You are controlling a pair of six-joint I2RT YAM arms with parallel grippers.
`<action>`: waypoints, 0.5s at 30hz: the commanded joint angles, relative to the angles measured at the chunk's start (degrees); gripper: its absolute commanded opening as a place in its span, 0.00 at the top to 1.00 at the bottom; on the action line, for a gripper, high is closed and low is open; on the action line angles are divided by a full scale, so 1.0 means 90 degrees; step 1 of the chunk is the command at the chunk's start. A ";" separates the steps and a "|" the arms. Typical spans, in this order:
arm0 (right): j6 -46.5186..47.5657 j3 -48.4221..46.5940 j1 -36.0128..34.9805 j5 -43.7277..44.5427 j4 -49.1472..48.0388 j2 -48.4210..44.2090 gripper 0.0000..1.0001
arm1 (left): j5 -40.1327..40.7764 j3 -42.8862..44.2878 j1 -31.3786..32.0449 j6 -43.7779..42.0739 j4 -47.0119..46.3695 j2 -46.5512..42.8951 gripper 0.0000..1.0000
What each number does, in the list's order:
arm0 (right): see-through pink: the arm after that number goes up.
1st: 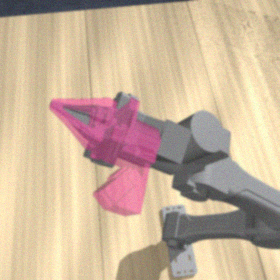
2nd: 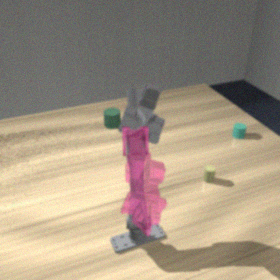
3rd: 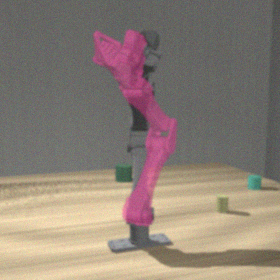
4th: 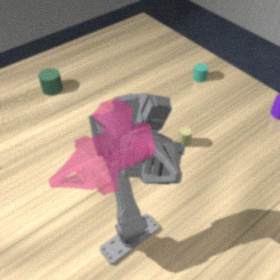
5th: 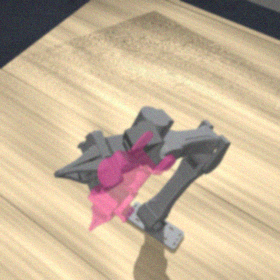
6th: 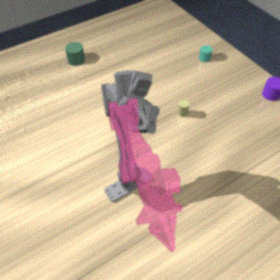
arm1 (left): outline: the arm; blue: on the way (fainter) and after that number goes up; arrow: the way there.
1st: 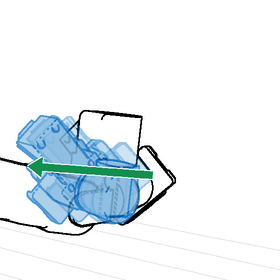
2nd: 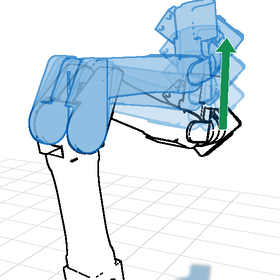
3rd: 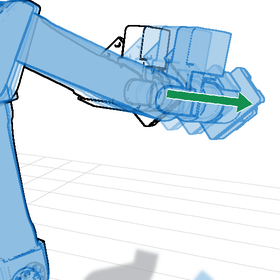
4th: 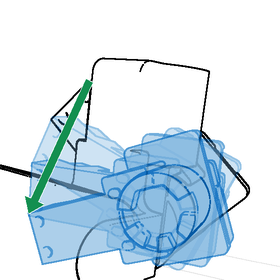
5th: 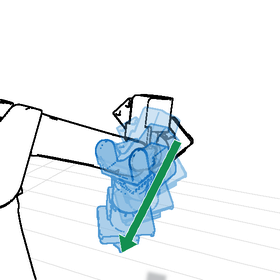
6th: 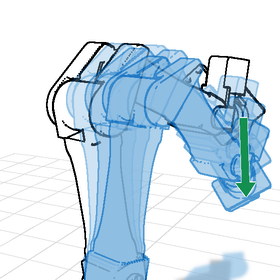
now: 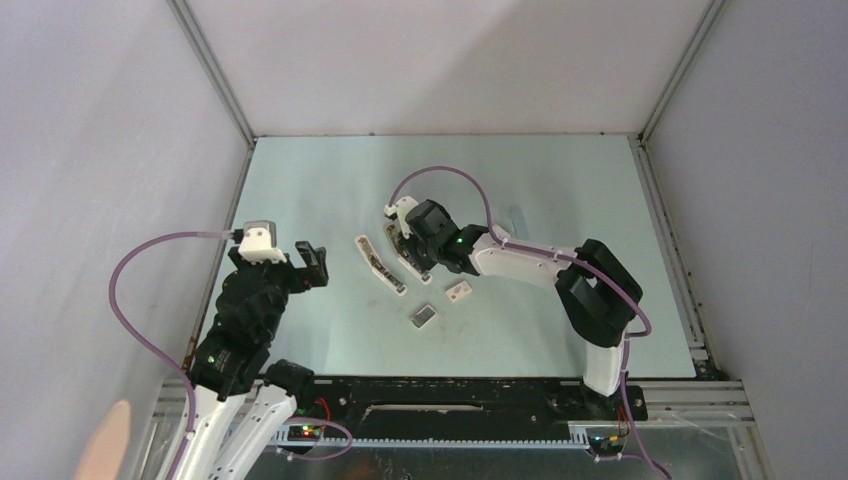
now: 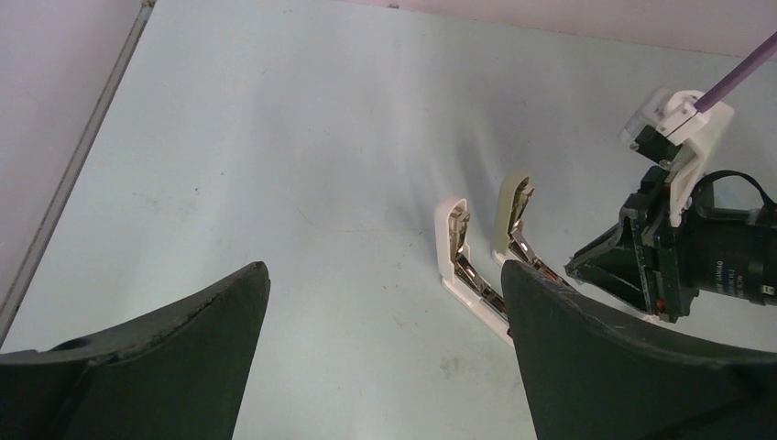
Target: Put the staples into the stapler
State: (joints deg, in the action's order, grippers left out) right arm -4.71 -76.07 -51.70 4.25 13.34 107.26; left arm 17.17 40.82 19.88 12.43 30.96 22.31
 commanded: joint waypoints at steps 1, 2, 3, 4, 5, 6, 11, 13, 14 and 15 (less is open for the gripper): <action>0.0233 0.0043 0.0111 -0.0391 -0.0701 0.0183 0.89 | -0.0122 -0.0043 -0.0088 -0.0120 -0.0213 0.0106 0.00; 0.0265 0.0047 0.0119 -0.0400 -0.0722 0.0224 0.89 | -0.0137 -0.0043 -0.0097 -0.0121 -0.0222 0.0123 0.00; 0.0292 0.0045 0.0121 -0.0400 -0.0741 0.0266 0.89 | -0.0145 -0.0041 -0.0108 -0.0120 -0.0222 0.0137 0.00; 0.0315 0.0046 0.0122 -0.0399 -0.0756 0.0303 0.89 | -0.0148 -0.0035 -0.0116 -0.0126 -0.0220 0.0146 0.00; 0.0326 0.0045 0.0129 -0.0545 -0.0766 0.0329 0.89 | -0.0157 -0.0033 -0.0123 -0.0126 -0.0226 0.0156 0.00; 0.0350 0.0046 0.0138 -0.0612 -0.0783 0.0357 0.89 | -0.0154 -0.0033 -0.0127 -0.0129 -0.0220 0.0163 0.00; 0.0396 0.0045 0.0174 -0.0618 -0.0837 0.0481 0.89 | -0.0164 -0.0033 -0.0152 -0.0131 -0.0225 0.0187 0.00; 0.0387 0.0048 0.0194 -0.0658 -0.0824 0.0501 0.89 | -0.0165 -0.0033 -0.0165 -0.0131 -0.0227 0.0197 0.00; 0.0384 0.0053 0.0197 -0.0680 -0.0819 0.0511 0.89 | -0.0163 -0.0033 -0.0167 -0.0131 -0.0219 0.0197 0.00; 0.0385 0.0054 0.0198 -0.0674 -0.0824 0.0527 0.89 | -0.0167 -0.0033 -0.0168 -0.0131 -0.0222 0.0197 0.00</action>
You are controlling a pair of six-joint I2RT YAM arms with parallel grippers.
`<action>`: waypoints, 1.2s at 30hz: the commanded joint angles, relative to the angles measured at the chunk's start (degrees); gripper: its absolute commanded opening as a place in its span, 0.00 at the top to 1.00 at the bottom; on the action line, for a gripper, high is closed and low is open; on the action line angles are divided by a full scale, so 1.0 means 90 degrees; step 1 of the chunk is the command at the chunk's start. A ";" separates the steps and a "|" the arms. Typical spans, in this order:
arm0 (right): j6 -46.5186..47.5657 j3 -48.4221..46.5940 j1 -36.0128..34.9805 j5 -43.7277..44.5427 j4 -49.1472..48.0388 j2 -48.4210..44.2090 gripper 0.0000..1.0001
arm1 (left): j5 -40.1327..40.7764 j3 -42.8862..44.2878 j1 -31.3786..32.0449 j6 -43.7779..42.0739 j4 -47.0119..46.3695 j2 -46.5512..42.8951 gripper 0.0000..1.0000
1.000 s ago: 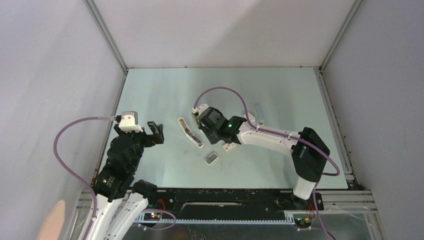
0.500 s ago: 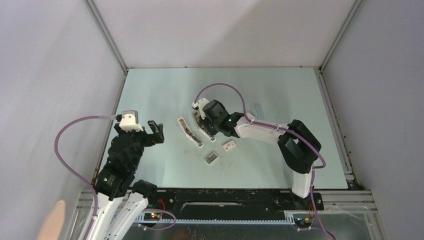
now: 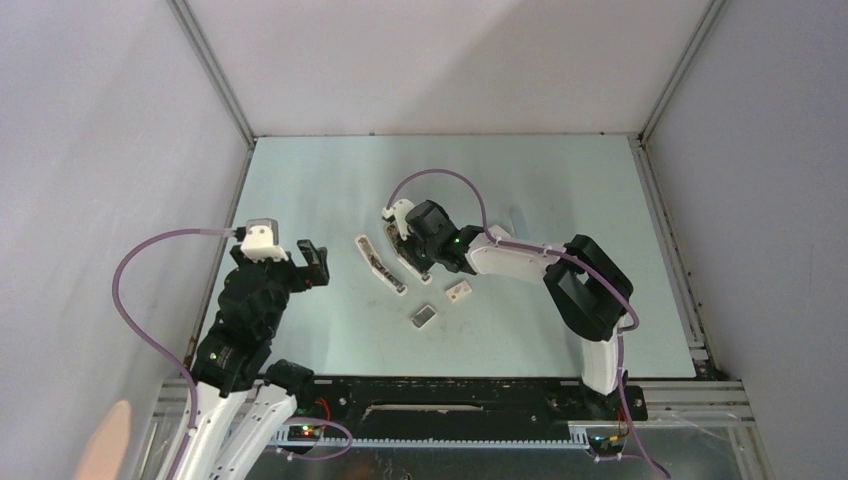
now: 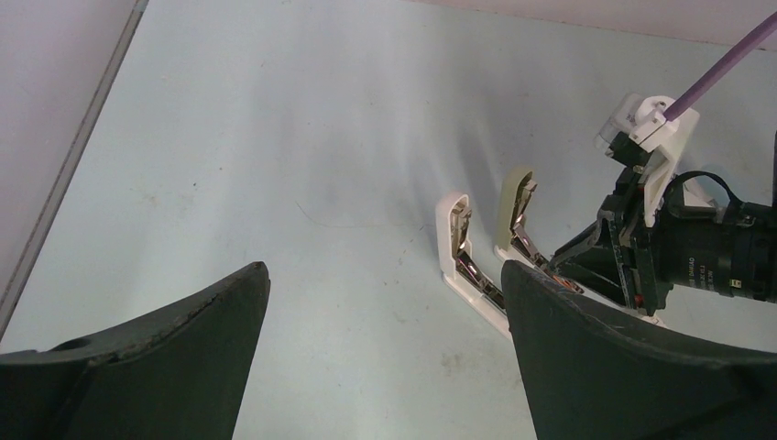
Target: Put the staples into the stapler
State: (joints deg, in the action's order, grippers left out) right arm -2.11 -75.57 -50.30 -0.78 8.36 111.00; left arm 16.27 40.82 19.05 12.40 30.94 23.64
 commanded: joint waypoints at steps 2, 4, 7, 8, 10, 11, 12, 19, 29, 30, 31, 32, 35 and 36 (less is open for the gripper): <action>0.0089 -0.0011 0.0046 -0.0104 -0.0275 0.0150 0.89 | -0.0076 -0.0034 -0.0075 -0.0128 -0.0223 0.0044 0.00; 0.0096 -0.0009 0.0044 -0.0092 -0.0274 0.0183 0.89 | -0.0069 -0.0033 -0.0083 -0.0128 -0.0222 0.0039 0.00; 0.0096 -0.0005 0.0056 -0.0020 -0.0293 0.0241 0.90 | -0.0061 -0.0038 -0.0092 -0.0128 -0.0214 0.0039 0.00; 0.0096 -0.0009 0.0054 0.0008 -0.0303 0.0252 0.89 | -0.0069 -0.0040 -0.0095 -0.0128 -0.0217 0.0039 0.01; 0.0106 -0.0007 0.0057 0.0076 -0.0314 0.0264 0.90 | -0.0065 -0.0039 -0.0090 -0.0128 -0.0206 0.0040 0.02; 0.0101 -0.0008 0.0058 0.0085 -0.0316 0.0264 0.90 | -0.0069 -0.0039 -0.0094 -0.0128 -0.0220 0.0035 0.02; 0.0115 -0.0007 0.0060 0.0086 -0.0313 0.0258 0.90 | -0.0070 -0.0041 -0.0095 -0.0128 -0.0218 0.0039 0.02; 0.0127 -0.0008 0.0056 0.0031 -0.0215 0.0111 0.90 | -0.0074 -0.0043 -0.0104 -0.0128 -0.0212 0.0036 0.02; 0.0213 -0.0010 0.0015 0.0345 -0.0195 -0.0119 0.90 | -0.0079 -0.0043 -0.0106 -0.0128 -0.0211 0.0020 0.02; 0.0215 -0.0009 0.0019 0.0358 -0.0191 -0.0117 0.90 | -0.0075 -0.0043 -0.0113 -0.0128 -0.0216 0.0020 0.02; 0.0215 -0.0010 0.0016 0.0351 -0.0191 -0.0117 0.90 | -0.0078 -0.0043 -0.0114 -0.0128 -0.0211 0.0019 0.02; 0.0215 -0.0011 0.0014 0.0333 -0.0180 -0.0132 0.90 | -0.0079 -0.0043 -0.0112 -0.0128 -0.0207 0.0020 0.02; 0.0214 -0.0010 0.0009 0.0303 -0.0176 -0.0163 0.90 | -0.0079 -0.0044 -0.0115 -0.0128 -0.0210 0.0020 0.02; 0.0215 -0.0009 0.0013 0.0306 -0.0177 -0.0160 0.90 | -0.0075 -0.0043 -0.0115 -0.0128 -0.0216 0.0020 0.02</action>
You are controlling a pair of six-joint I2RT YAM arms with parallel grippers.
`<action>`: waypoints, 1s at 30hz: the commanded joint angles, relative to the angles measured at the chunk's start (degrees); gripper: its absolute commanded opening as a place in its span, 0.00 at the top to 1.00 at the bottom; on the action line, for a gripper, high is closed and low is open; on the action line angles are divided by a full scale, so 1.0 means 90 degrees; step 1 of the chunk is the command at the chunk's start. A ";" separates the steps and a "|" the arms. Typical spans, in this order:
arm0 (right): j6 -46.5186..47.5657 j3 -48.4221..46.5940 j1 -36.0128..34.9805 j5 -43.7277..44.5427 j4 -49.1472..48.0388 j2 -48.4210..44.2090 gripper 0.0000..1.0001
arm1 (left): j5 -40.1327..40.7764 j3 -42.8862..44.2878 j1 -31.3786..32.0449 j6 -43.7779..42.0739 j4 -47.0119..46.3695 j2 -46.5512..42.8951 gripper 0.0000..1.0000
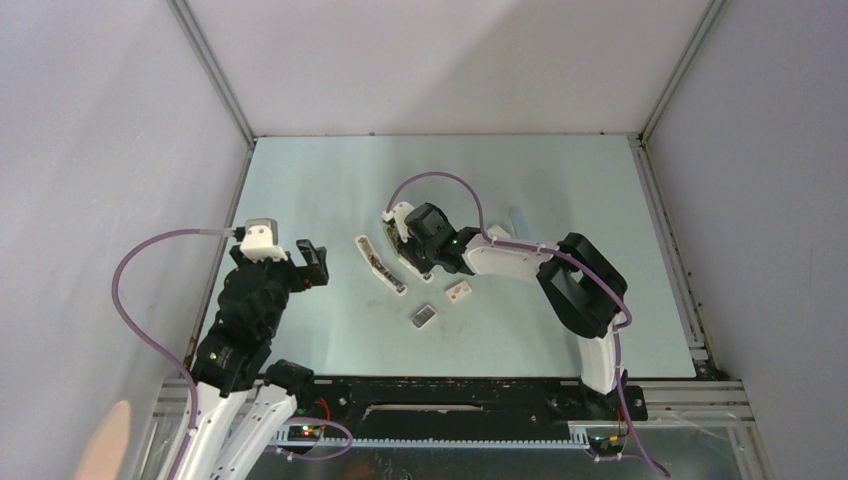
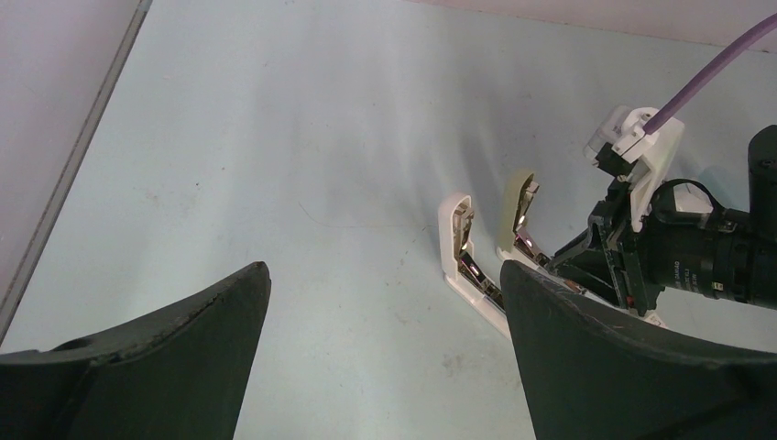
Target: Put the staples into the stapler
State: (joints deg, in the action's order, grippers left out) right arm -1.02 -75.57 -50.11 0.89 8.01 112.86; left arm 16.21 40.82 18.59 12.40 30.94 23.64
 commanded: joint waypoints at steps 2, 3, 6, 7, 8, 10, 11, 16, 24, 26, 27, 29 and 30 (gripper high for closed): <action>0.0086 -0.0010 0.0005 0.0135 -0.0151 -0.0348 0.90 | -0.0072 -0.0043 -0.0059 -0.0128 -0.0209 0.0020 0.02; 0.0093 -0.0010 0.0002 0.0130 -0.0165 -0.0337 0.90 | -0.0072 -0.0043 -0.0060 -0.0128 -0.0213 0.0018 0.02; 0.0093 -0.0008 0.0008 0.0053 -0.0167 -0.0345 0.90 | -0.0071 -0.0043 -0.0070 -0.0128 -0.0218 0.0027 0.02; 0.0097 -0.0010 0.0001 0.0010 -0.0159 -0.0372 0.90 | -0.0068 -0.0043 -0.0069 -0.0128 -0.0215 0.0029 0.02; 0.0096 -0.0009 -0.0007 0.0003 -0.0158 -0.0388 0.90 | -0.0077 -0.0043 -0.0073 -0.0128 -0.0217 0.0030 0.02; 0.0095 -0.0011 -0.0001 0.0031 -0.0164 -0.0384 0.90 | -0.0081 -0.0043 -0.0073 -0.0128 -0.0217 0.0027 0.02; 0.0098 -0.0007 0.0008 0.0059 -0.0174 -0.0367 0.90 | -0.0081 -0.0043 -0.0073 -0.0128 -0.0220 0.0034 0.02; 0.0302 -0.0011 0.0045 0.0043 -0.0187 -0.0333 0.90 | -0.0099 -0.0043 -0.0078 -0.0128 -0.0220 0.0046 0.02; 0.0469 -0.0010 0.0048 -0.0283 -0.0171 -0.0307 0.90 | -0.0135 -0.0043 -0.0085 -0.0140 -0.0226 0.0049 0.02; 0.0507 -0.0008 0.0045 -0.0334 -0.0151 -0.0339 0.90 | -0.0142 -0.0046 -0.0093 -0.0148 -0.0239 0.0049 0.02; 0.0523 -0.0009 0.0041 -0.0355 -0.0140 -0.0371 0.90 | -0.0144 -0.0044 -0.0093 -0.0148 -0.0241 0.0046 0.02; 0.0564 -0.0010 0.0041 -0.0400 -0.0116 -0.0422 0.90 | -0.0153 -0.0043 -0.0090 -0.0148 -0.0235 0.0047 0.02; 0.0583 -0.0011 0.0045 -0.0409 -0.0112 -0.0443 0.90 | -0.0164 -0.0049 -0.0093 -0.0148 -0.0239 0.0049 0.02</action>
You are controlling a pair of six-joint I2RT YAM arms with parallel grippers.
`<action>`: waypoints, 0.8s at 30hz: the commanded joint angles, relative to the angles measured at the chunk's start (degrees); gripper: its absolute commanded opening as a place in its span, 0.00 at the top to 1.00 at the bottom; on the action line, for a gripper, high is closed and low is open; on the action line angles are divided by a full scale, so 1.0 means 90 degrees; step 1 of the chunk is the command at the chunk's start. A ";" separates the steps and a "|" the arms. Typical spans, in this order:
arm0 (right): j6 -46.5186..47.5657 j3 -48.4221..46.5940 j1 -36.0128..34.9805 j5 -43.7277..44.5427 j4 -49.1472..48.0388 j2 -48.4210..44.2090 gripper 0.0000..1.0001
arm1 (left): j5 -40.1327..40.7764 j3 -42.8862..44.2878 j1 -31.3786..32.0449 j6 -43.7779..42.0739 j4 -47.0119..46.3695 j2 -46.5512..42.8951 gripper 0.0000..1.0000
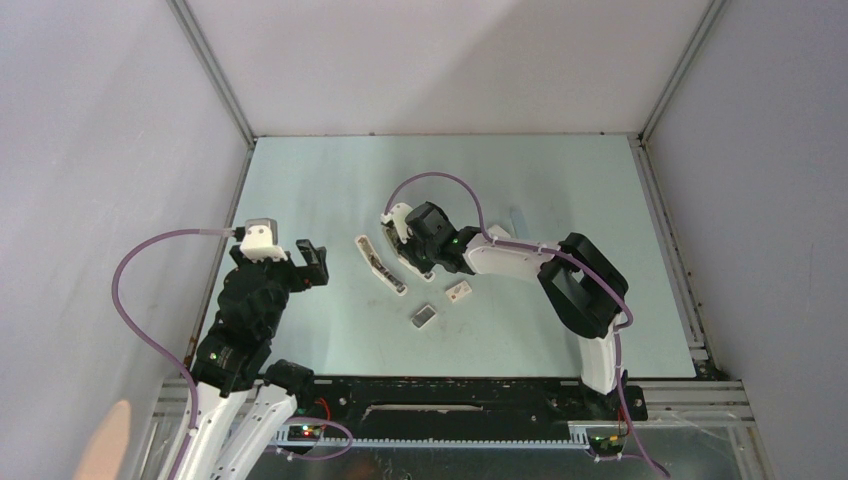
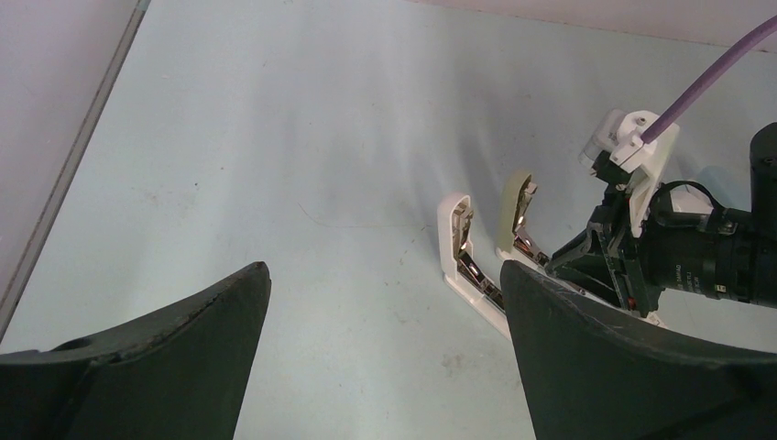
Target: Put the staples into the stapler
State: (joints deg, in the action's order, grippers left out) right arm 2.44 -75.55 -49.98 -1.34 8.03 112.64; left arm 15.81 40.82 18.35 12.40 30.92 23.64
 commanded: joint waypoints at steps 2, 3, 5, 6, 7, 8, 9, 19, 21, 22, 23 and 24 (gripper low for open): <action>0.0243 -0.0014 0.0033 -0.0161 -0.0129 -0.0427 0.90 | -0.0124 -0.0052 -0.0072 -0.0148 -0.0232 0.0049 0.02; 0.0272 -0.0014 0.0035 -0.0158 -0.0131 -0.0428 0.90 | -0.0119 -0.0053 -0.0066 -0.0155 -0.0232 0.0047 0.02; 0.0315 -0.0013 0.0035 -0.0134 -0.0139 -0.0417 0.90 | -0.0126 -0.0053 -0.0075 -0.0157 -0.0239 0.0049 0.02; 0.0326 -0.0013 0.0038 -0.0123 -0.0140 -0.0411 0.90 | -0.0134 -0.0055 -0.0076 -0.0157 -0.0237 0.0049 0.02; 0.0349 -0.0009 0.0038 -0.0110 -0.0136 -0.0402 0.90 | -0.0136 -0.0053 -0.0075 -0.0157 -0.0233 0.0049 0.02; 0.0367 -0.0012 0.0043 -0.0106 -0.0140 -0.0392 0.90 | -0.0143 -0.0053 -0.0076 -0.0157 -0.0233 0.0047 0.02; 0.0380 -0.0014 0.0045 -0.0103 -0.0140 -0.0380 0.90 | -0.0139 -0.0053 -0.0076 -0.0157 -0.0232 0.0044 0.02; 0.0432 -0.0010 0.0105 -0.0102 -0.0169 -0.0223 0.91 | -0.0165 -0.0060 -0.0085 -0.0167 -0.0237 0.0063 0.02; 0.0442 -0.0014 0.0111 -0.0126 -0.0170 -0.0202 0.91 | -0.0163 -0.0062 -0.0085 -0.0167 -0.0233 0.0067 0.02; 0.0442 -0.0008 0.0109 -0.0135 -0.0170 -0.0188 0.91 | -0.0164 -0.0063 -0.0086 -0.0167 -0.0233 0.0069 0.02; 0.0449 -0.0008 0.0104 -0.0144 -0.0170 -0.0177 0.91 | -0.0165 -0.0063 -0.0086 -0.0172 -0.0240 0.0069 0.02; 0.0452 -0.0011 0.0104 -0.0156 -0.0178 -0.0165 0.91 | -0.0163 -0.0063 -0.0081 -0.0168 -0.0234 0.0068 0.02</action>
State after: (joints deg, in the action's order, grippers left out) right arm 5.06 -75.55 -49.21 -2.00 8.01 111.57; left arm 15.00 40.82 18.17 12.36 30.92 23.66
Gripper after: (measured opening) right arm 0.150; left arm 0.985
